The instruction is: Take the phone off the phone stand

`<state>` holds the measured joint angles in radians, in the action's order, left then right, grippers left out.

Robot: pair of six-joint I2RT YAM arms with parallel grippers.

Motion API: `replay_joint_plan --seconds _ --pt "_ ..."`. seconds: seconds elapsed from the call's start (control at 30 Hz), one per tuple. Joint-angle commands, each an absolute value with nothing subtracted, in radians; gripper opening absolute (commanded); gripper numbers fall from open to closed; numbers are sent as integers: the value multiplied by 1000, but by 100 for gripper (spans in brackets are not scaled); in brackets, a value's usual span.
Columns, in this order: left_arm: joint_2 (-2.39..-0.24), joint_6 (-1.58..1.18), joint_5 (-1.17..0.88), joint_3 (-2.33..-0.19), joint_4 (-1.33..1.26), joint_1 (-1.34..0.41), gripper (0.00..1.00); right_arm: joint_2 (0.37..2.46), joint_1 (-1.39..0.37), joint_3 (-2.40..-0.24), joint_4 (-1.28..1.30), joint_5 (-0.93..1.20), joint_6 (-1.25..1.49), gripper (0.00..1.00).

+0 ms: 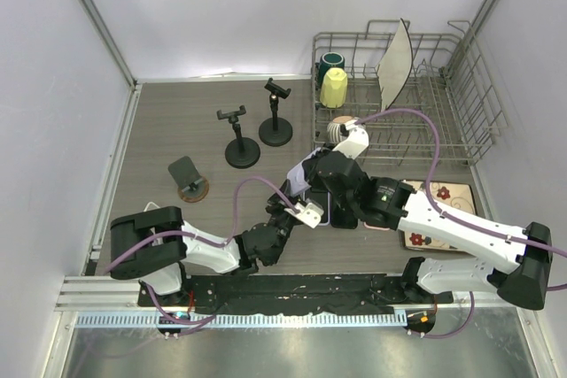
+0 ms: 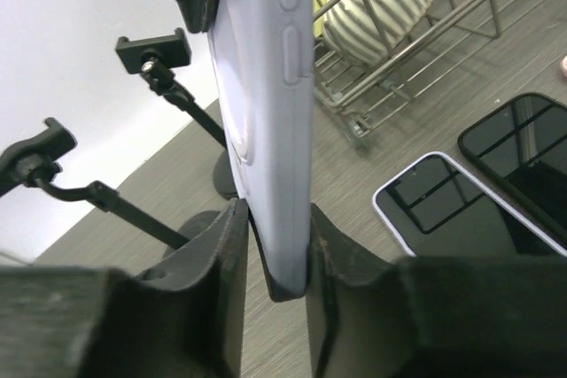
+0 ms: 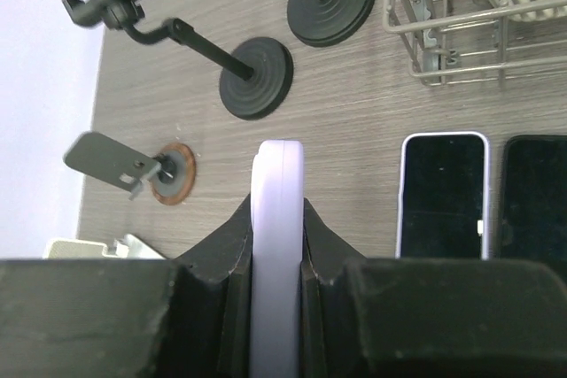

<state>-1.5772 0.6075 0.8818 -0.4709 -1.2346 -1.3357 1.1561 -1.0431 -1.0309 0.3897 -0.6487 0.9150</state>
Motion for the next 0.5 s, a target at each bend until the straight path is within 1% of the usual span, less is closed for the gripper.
replay_joint_plan --seconds 0.0,0.03,0.1,0.13,0.23,0.27,0.3,0.37,0.4,0.47 --pt "-1580 620 946 -494 -1453 -1345 22 1111 -1042 -1035 284 -675 965 1" --pt "-1577 618 948 -494 -1453 -1347 13 1109 -1042 -1035 282 -676 966 1" --pt "-1574 611 956 -491 -1454 -1347 3 1109 -1042 -1029 282 -683 980 1" --pt "-1572 606 960 -491 -1454 -1350 0 1109 -1042 -1028 281 -684 986 1" --pt "-1569 591 977 -492 -1454 -1353 0 1104 -1042 -1020 279 -695 1009 1" --pt "-1568 583 985 -494 -1454 -1353 0 1100 -1042 -1013 276 -699 1018 5" --pt "-1565 575 991 -492 -1453 -1353 0 1097 -1040 -1005 261 -701 1019 17" --pt "-1545 532 1012 -486 -1437 -1353 0 1072 -1040 -977 233 -706 1017 32" --pt "-1531 514 1015 -483 -1421 -1353 0 1063 -1040 -967 198 -709 1003 46" --pt "-1470 413 1011 -476 -1304 -1351 0 1032 -1039 -950 161 -718 980 57"
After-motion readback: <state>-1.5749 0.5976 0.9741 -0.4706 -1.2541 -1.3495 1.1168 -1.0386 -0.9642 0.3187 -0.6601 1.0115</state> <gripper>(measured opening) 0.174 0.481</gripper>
